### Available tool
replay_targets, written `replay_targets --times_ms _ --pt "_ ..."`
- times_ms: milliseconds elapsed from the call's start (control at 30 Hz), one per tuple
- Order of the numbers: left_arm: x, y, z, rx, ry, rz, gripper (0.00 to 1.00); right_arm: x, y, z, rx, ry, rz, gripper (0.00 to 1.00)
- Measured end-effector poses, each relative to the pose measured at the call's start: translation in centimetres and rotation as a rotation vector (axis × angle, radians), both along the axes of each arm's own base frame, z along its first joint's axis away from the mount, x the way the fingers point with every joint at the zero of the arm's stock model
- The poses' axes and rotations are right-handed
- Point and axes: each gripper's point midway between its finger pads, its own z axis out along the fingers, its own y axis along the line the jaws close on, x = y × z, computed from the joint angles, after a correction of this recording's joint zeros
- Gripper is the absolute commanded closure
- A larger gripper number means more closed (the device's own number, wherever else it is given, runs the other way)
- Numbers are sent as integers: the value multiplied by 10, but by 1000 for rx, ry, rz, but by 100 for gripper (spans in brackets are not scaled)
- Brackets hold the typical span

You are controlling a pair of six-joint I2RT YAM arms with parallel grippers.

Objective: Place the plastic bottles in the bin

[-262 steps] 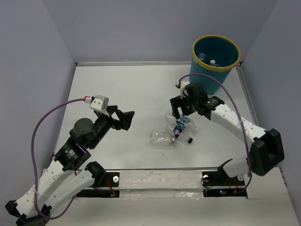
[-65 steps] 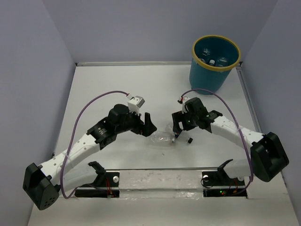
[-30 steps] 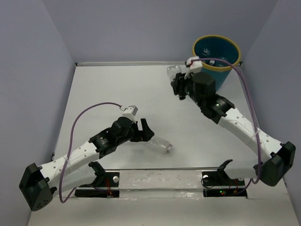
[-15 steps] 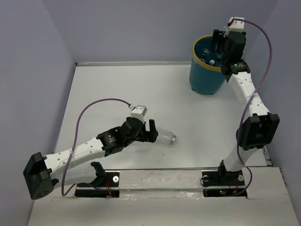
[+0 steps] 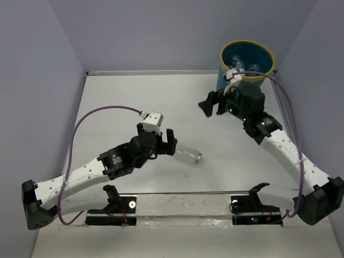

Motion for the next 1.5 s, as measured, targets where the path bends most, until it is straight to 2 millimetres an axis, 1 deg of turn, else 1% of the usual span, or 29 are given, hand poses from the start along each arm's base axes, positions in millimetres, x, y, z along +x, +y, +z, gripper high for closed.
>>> replay_targets --times_ms 33,67,100,133,167,233,267,300,367,433,500,533,567,633,700,800,900,967,1000,1067,1133,1233,1300,1333,1367,1400,1433,1500 --pt "2 5 12 -7 -35 10 1 -19 19 -20 -10 39 81 5" --pt "3 9 24 -17 -61 21 1 -35 35 -40 -25 84 150 4" --pt "5 15 35 -22 -89 34 1 -54 53 -67 -52 142 226 4" --pt "8 21 48 -22 -120 57 1 -75 69 -101 -98 221 298 3" --pt "10 27 59 -23 -146 77 1 -95 78 -130 -148 296 349 3" --pt "13 38 74 -13 -183 109 1 -124 85 -167 -225 397 417 3" --pt "13 41 79 -10 -196 119 1 -130 87 -173 -244 413 435 3" --pt "14 46 83 -1 -209 134 1 -145 92 -186 -283 448 475 2" --pt "15 57 88 15 -233 162 1 -154 97 -193 -312 457 506 2" --pt "15 66 92 14 -251 188 1 -164 106 -206 -364 482 545 2" --pt "14 78 90 7 -267 221 1 -175 117 -223 -415 512 592 2" --pt "14 81 87 13 -268 229 1 -178 121 -230 -434 525 606 2" --pt "13 86 82 21 -269 241 1 -183 125 -241 -465 547 627 2" --pt "12 91 77 28 -270 253 1 -188 129 -257 -505 579 640 3" --pt "13 92 72 40 -268 257 1 -188 130 -271 -542 615 637 7" --pt "15 89 67 67 -261 253 1 -180 137 -283 -578 628 617 16" --pt "16 86 61 95 -254 248 1 -169 143 -283 -591 609 593 30" --pt "17 85 59 108 -252 245 1 -162 146 -279 -594 589 574 37" --pt "17 84 57 115 -251 243 1 -158 148 -276 -593 578 566 44" --pt "17 84 56 117 -250 239 1 -151 150 -270 -589 555 542 53" --pt "16 85 58 112 -253 238 1 -146 152 -262 -581 533 523 57" --pt "16 85 60 101 -256 233 1 -127 154 -235 -545 474 471 56" --pt "15 86 61 96 -258 233 1 -104 158 -200 -495 402 416 55" --pt "15 87 62 91 -260 235 1 -86 158 -177 -463 354 373 55" --pt "15 88 63 86 -262 237 1 -68 155 -150 -423 298 326 55" --pt "14 90 65 77 -265 236 1 -56 151 -130 -402 258 292 55" --pt "13 91 67 66 -270 237 1 -36 140 -102 -380 200 226 55" --pt "11 95 72 42 -279 238 1 5 114 -37 -315 73 89 55"
